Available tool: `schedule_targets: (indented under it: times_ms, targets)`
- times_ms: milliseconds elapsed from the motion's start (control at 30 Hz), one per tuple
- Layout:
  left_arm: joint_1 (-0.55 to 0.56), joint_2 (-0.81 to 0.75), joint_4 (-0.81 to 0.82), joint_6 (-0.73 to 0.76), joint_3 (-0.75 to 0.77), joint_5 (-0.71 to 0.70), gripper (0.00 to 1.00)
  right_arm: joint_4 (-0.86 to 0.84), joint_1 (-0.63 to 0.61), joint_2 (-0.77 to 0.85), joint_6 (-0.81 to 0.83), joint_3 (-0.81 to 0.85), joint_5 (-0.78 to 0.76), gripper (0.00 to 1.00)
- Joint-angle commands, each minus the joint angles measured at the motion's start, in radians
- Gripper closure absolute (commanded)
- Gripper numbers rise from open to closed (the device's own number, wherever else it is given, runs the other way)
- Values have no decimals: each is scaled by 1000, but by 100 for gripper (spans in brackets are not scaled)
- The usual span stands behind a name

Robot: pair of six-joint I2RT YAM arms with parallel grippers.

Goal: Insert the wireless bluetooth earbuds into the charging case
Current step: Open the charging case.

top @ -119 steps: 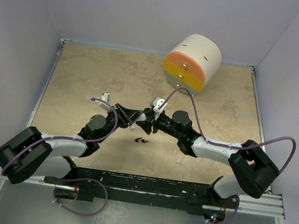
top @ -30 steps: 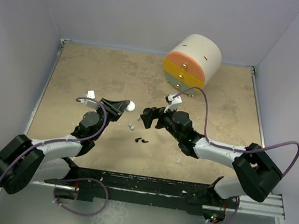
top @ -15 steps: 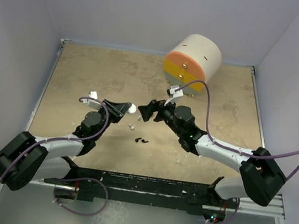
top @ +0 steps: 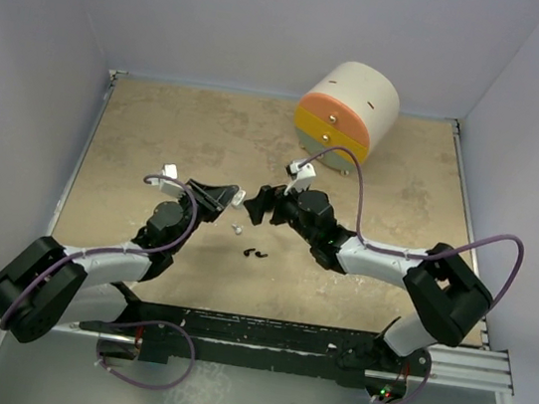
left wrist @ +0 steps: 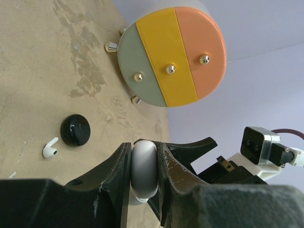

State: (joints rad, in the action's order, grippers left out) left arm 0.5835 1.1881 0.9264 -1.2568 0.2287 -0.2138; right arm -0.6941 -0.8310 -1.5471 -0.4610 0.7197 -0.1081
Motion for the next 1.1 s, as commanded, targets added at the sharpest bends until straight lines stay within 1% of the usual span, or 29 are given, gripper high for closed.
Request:
schedule_targets:
  times_ms: [0,233,500,600,767,833,933,1067]
  targets:
    - [19,10,81,-23,43,12,100,-59,-6,-6,5,51,23,0]
    - [28,60,141,-55,42,19,100,-66,-6,-28,10,69,28,0]
    - [29,122,246,-154,19,3,100,-77,-5,-51,9,85,16,0]
    - [15,107,266,-196,-7,-34,100,-58,-5,-40,7,78,4,0]
    - [-40,47,255,-255,-58,-85,100,-16,-6,4,18,47,-11,0]
    - [-55,16,253,-281,-84,-103,100,13,-10,4,37,46,-5,2]
    - [-69,-19,257,-323,-133,-126,100,72,-28,-12,59,57,-18,6]
    - [-74,-57,272,-371,-190,-151,100,82,-51,-37,49,50,-4,17]
